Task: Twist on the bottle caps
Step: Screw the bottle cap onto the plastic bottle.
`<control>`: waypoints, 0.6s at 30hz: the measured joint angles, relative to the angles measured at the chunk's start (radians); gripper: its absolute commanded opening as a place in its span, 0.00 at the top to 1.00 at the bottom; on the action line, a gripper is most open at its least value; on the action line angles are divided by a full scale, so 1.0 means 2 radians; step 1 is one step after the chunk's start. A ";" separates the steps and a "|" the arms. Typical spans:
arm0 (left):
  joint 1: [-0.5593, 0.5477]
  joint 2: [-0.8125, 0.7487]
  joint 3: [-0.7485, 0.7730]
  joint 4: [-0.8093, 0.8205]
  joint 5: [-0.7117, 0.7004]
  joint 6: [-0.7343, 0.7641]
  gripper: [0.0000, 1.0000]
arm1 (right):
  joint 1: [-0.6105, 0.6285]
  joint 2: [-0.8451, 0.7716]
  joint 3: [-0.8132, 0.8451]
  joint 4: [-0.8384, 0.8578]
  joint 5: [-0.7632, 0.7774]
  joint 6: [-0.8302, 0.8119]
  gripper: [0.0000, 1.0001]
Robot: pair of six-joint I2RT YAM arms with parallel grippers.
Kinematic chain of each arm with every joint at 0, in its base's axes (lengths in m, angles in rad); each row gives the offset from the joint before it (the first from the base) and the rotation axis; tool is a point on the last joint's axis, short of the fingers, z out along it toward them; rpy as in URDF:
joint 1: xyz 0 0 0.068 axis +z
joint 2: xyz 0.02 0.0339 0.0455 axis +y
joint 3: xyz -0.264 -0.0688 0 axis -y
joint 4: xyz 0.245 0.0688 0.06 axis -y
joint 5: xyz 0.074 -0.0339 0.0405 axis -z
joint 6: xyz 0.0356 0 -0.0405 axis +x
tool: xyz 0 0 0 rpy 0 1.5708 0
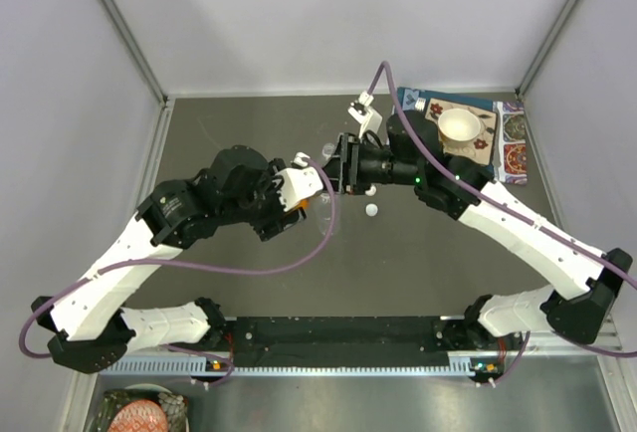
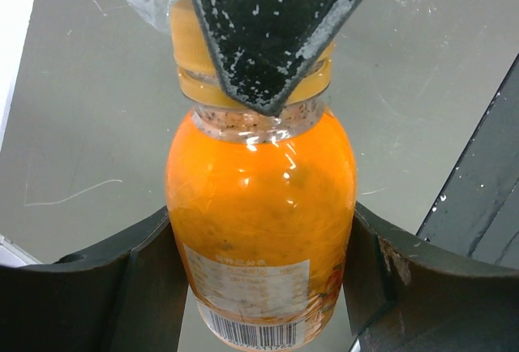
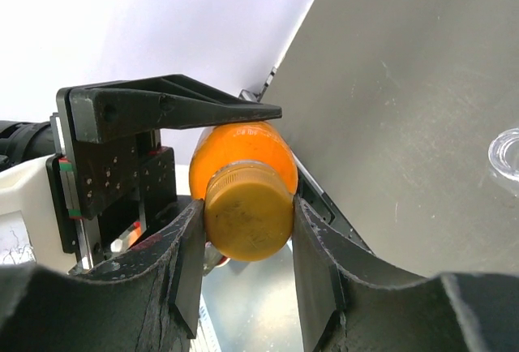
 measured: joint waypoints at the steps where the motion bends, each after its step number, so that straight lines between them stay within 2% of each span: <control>1: 0.000 0.000 0.002 0.000 -0.001 0.000 0.82 | 0.000 0.002 0.005 -0.005 0.000 -0.002 0.57; 3: 0.000 0.000 0.003 0.001 -0.001 0.000 0.83 | 0.001 0.007 0.018 -0.018 0.001 -0.006 0.51; 4: 0.000 0.000 0.003 0.001 -0.001 0.000 0.84 | 0.002 0.008 0.019 -0.021 0.002 -0.008 0.43; 5: -0.001 0.000 0.003 0.007 0.007 -0.001 0.85 | 0.003 0.009 0.021 -0.024 0.002 -0.009 0.40; 18: -0.007 0.003 0.004 0.072 0.098 -0.012 0.88 | 0.018 0.010 0.047 -0.051 0.011 -0.053 0.24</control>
